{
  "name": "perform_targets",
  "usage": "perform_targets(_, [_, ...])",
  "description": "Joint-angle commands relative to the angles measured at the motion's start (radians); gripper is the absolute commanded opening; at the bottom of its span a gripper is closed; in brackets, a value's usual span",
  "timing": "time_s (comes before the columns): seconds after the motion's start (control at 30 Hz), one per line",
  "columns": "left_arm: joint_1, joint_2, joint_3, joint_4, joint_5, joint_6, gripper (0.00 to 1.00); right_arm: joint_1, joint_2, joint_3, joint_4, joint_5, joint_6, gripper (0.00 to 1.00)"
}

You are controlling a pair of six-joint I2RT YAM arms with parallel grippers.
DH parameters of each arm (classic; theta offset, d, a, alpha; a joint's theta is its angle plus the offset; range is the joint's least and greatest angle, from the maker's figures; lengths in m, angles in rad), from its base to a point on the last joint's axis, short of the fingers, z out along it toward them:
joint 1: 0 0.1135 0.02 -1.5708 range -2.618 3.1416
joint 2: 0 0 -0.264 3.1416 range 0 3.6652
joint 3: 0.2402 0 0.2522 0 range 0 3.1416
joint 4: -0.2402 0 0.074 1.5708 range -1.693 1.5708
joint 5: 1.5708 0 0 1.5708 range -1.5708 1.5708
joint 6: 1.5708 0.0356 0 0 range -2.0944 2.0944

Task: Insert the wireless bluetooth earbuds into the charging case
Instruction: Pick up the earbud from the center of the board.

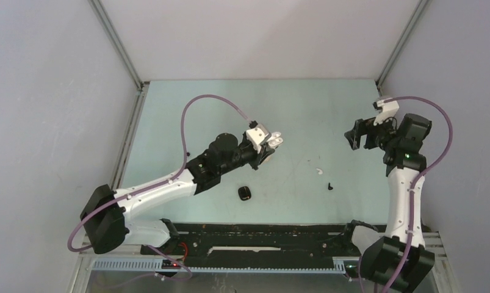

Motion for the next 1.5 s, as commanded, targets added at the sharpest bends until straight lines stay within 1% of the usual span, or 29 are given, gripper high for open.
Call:
perform_targets(0.0, [0.000,-0.074,-0.074,0.049,0.074,0.036,0.00,-0.003,0.104,-0.007,-0.155,-0.221,-0.240,0.80])
perform_targets(0.03, [0.000,-0.073,-0.093,0.054,0.084,0.036,0.00,0.001,0.137,-0.006,-0.204,-0.216,-0.314,0.71])
perform_targets(0.07, [-0.001,-0.067,-0.100,0.058,0.102,0.033,0.00,0.003,0.163,-0.006,-0.246,-0.214,-0.373,0.68])
perform_targets(0.13, [-0.004,-0.040,-0.080,0.042,0.156,0.022,0.00,0.003,0.212,-0.006,-0.322,-0.214,-0.501,0.58])
perform_targets(0.17, [-0.004,-0.026,-0.062,0.033,0.199,0.010,0.00,0.004,0.234,-0.007,-0.339,-0.200,-0.520,0.55])
perform_targets(0.23, [-0.004,0.003,-0.049,0.043,0.246,-0.020,0.00,0.006,0.268,-0.007,-0.366,-0.182,-0.553,0.51])
perform_targets(0.3, [-0.005,0.027,-0.038,0.056,0.270,-0.059,0.00,0.013,0.295,-0.012,-0.371,-0.158,-0.562,0.50])
perform_targets(0.47, [-0.004,0.046,-0.022,0.089,0.299,-0.127,0.00,0.062,0.331,-0.047,-0.325,-0.122,-0.546,0.49])
perform_targets(0.57, [-0.008,0.041,-0.024,0.089,0.282,-0.137,0.00,0.110,0.354,-0.047,-0.292,-0.095,-0.504,0.51])
perform_targets(0.73, [-0.022,0.017,-0.026,0.082,0.263,-0.133,0.00,0.243,0.423,-0.049,-0.216,0.050,-0.451,0.53])
perform_targets(0.87, [-0.038,0.000,-0.025,0.070,0.250,-0.122,0.00,0.320,0.460,-0.049,-0.171,0.141,-0.415,0.53])
perform_targets(1.47, [-0.059,-0.025,-0.006,0.034,0.248,-0.105,0.00,0.350,0.561,-0.049,-0.173,0.146,-0.412,0.55])
